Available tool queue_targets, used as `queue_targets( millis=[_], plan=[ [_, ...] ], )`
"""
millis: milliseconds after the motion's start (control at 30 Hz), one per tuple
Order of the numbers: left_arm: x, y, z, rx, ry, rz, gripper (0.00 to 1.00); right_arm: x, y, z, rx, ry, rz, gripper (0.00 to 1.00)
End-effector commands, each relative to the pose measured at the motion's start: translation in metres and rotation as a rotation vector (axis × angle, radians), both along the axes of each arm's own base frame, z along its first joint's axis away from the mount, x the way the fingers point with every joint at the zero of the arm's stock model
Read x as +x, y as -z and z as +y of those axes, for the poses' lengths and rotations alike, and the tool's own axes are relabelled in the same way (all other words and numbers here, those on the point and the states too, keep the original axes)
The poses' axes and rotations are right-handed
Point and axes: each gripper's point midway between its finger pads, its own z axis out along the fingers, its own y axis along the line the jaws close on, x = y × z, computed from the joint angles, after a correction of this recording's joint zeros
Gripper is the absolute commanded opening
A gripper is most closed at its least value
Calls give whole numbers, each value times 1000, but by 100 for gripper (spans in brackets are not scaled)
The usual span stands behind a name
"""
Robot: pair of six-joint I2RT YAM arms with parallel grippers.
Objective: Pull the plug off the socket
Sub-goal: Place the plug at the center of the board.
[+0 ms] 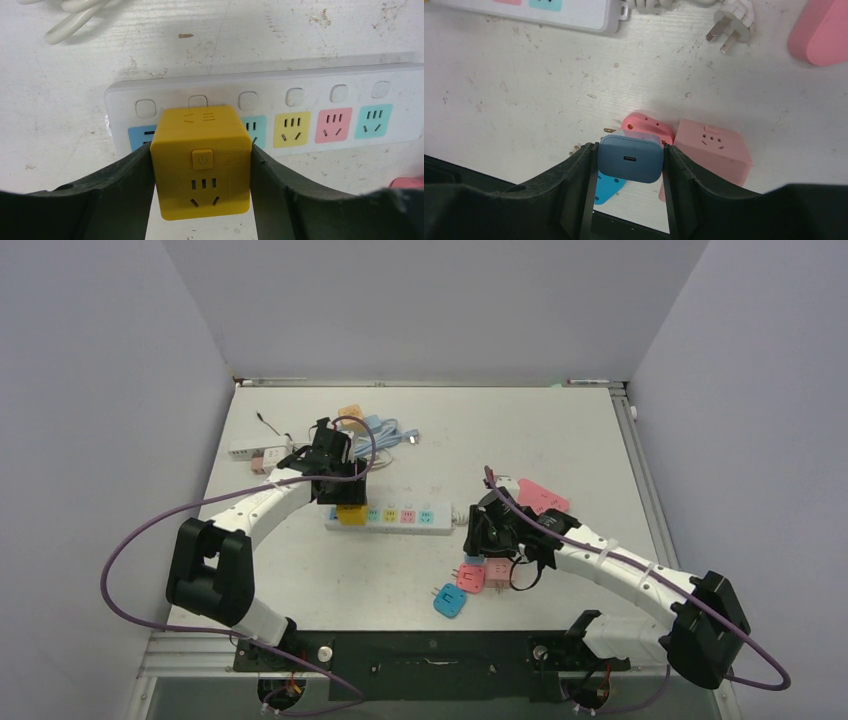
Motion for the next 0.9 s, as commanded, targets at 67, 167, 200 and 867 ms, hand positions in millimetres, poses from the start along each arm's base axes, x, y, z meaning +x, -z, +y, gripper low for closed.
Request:
queue_targets(
  millis=[67,167,200,867],
  plan=[
    [-8,-8,-7,-59,13,21,0,15,4,-13,-64,100,-41,5],
    [-9,-9,-8,-67,14,15,0,24,8,-10,-89,110,-48,7],
    [-9,-10,-8,-70,15,13,0,26,10,-10,-106,112,-47,7],
    [-10,-9,-12,-84,24,19,5,33,25,-13,-236,120,-56,41]
  ],
)
